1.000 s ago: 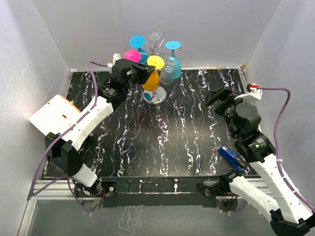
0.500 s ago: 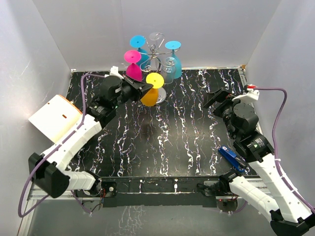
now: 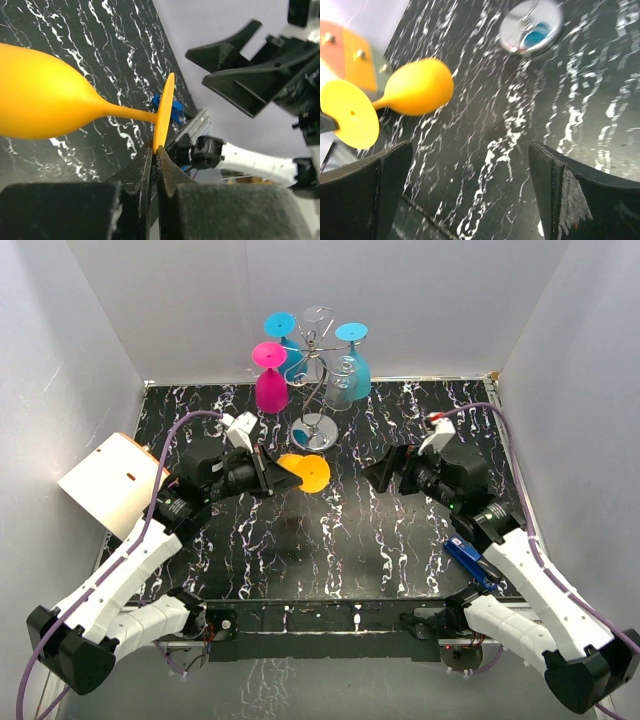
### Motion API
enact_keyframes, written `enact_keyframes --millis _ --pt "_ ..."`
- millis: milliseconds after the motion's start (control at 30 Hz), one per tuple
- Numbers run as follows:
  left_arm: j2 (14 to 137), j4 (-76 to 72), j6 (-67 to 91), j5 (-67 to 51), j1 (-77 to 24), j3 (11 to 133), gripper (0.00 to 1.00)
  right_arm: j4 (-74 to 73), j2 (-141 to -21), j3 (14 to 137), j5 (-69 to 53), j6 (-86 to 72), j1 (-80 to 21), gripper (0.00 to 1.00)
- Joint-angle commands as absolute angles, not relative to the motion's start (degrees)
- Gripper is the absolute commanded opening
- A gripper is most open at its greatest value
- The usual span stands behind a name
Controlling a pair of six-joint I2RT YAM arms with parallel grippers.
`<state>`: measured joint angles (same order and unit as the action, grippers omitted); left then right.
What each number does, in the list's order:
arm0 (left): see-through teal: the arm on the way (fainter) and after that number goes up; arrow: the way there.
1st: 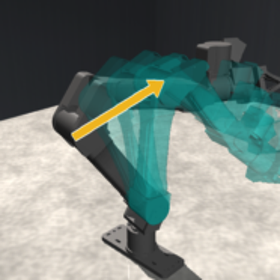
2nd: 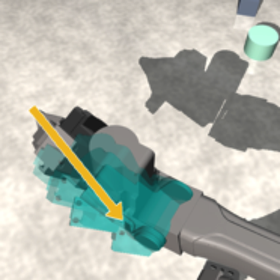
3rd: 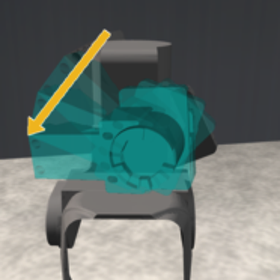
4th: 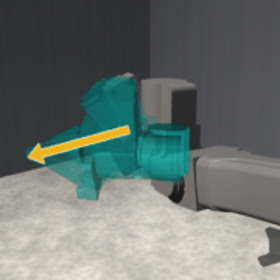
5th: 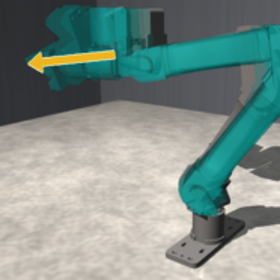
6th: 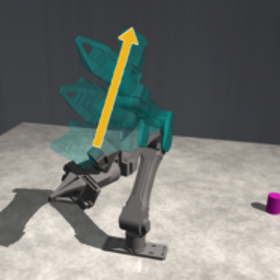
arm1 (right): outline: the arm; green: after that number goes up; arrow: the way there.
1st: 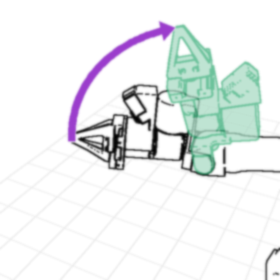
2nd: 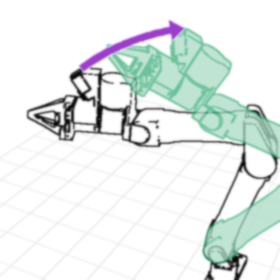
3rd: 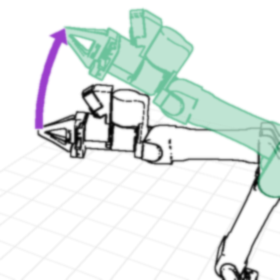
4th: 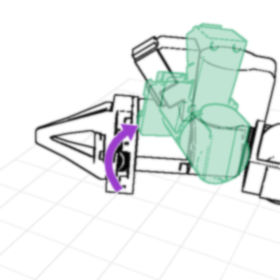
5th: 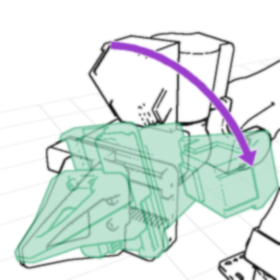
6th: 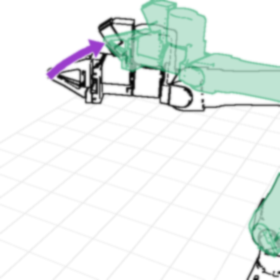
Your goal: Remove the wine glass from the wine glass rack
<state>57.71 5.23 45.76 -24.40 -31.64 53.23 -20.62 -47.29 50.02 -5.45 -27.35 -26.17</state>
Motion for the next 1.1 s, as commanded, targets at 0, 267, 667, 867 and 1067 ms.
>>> enact_keyframes --millis 0,267,667,867,1067 --pt "51.9 10.4 36.7 -27.8 -31.6 52.6 0.0 -15.8 -51.8 50.6 -22.5 -24.1 -26.1 0.98" --pt "51.3 -15.7 67.4 -32.6 -31.5 49.5 0.0 5.3 -58.9 42.2 -47.0 -34.2 -17.1 0.98" --pt "50.8 -33.8 79.7 -37.2 -31.5 52.5 0.0 47.8 -62.4 41.4 -49.7 -64.6 -17.0 0.98" --pt "50.4 -41.8 84.4 -38.0 -31.5 50.9 0.0 54.7 -63.0 46.5 -47.9 -73.1 -17.8 0.97" --pt "50.2 -43.2 84.5 -38.2 -31.5 49.9 0.0 66.0 -61.3 46.5 -46.6 -86.5 -19.2 0.77"
